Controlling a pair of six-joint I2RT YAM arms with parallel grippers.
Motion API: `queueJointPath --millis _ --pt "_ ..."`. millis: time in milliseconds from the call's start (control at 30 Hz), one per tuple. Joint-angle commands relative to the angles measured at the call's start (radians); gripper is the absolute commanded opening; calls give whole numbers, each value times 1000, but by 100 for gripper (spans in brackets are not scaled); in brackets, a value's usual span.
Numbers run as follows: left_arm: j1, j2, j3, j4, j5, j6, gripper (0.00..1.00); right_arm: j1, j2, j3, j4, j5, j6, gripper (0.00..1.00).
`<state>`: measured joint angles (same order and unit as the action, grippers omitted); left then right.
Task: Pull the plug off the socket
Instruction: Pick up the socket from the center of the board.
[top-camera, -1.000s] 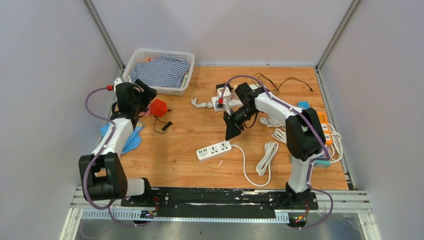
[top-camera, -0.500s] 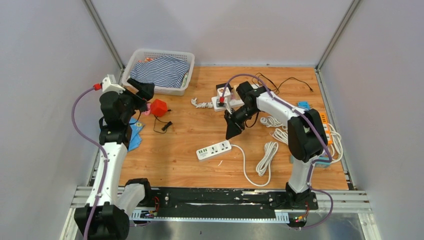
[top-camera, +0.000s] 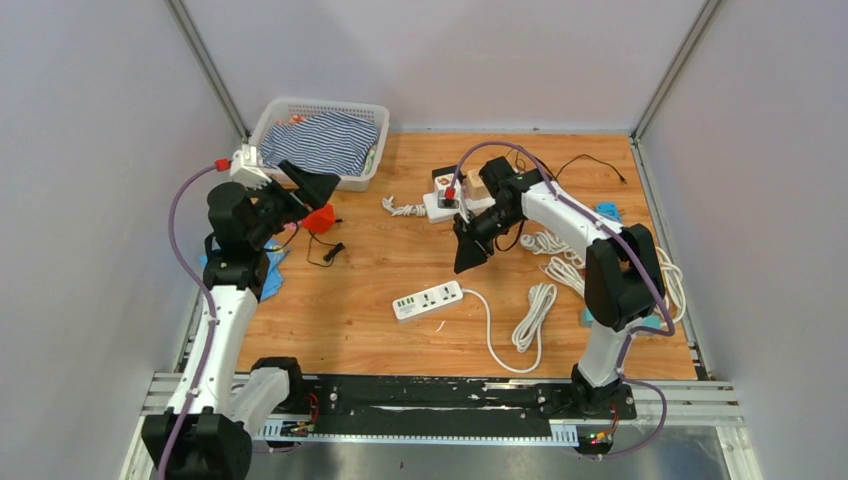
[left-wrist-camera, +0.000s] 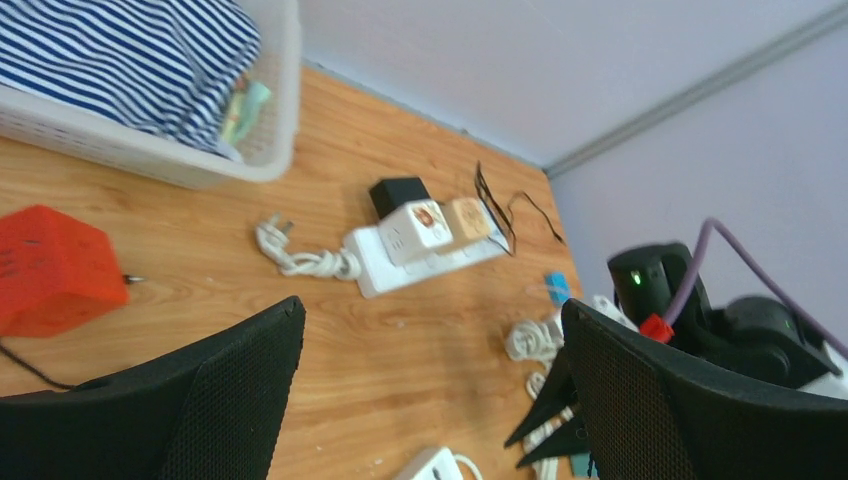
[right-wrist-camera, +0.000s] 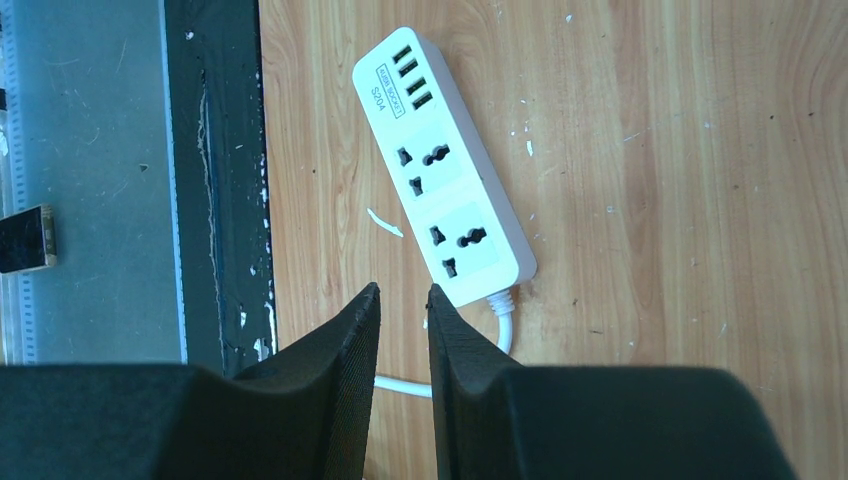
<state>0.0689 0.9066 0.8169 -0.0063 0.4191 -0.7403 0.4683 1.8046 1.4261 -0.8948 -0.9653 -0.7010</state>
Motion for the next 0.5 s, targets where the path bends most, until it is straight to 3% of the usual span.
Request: queueJointPath --millis 0,167,467 --pt "-135 42 1 35 49 1 100 -19 -35 5 -30 -17 -21 27" --pt "-300 65 -16 85 35 33 100 -26 -46 5 -30 -15 -25 27" --pt "-498 -15 -74 89 -32 171 100 -44 -84 2 -32 -10 -33 27"
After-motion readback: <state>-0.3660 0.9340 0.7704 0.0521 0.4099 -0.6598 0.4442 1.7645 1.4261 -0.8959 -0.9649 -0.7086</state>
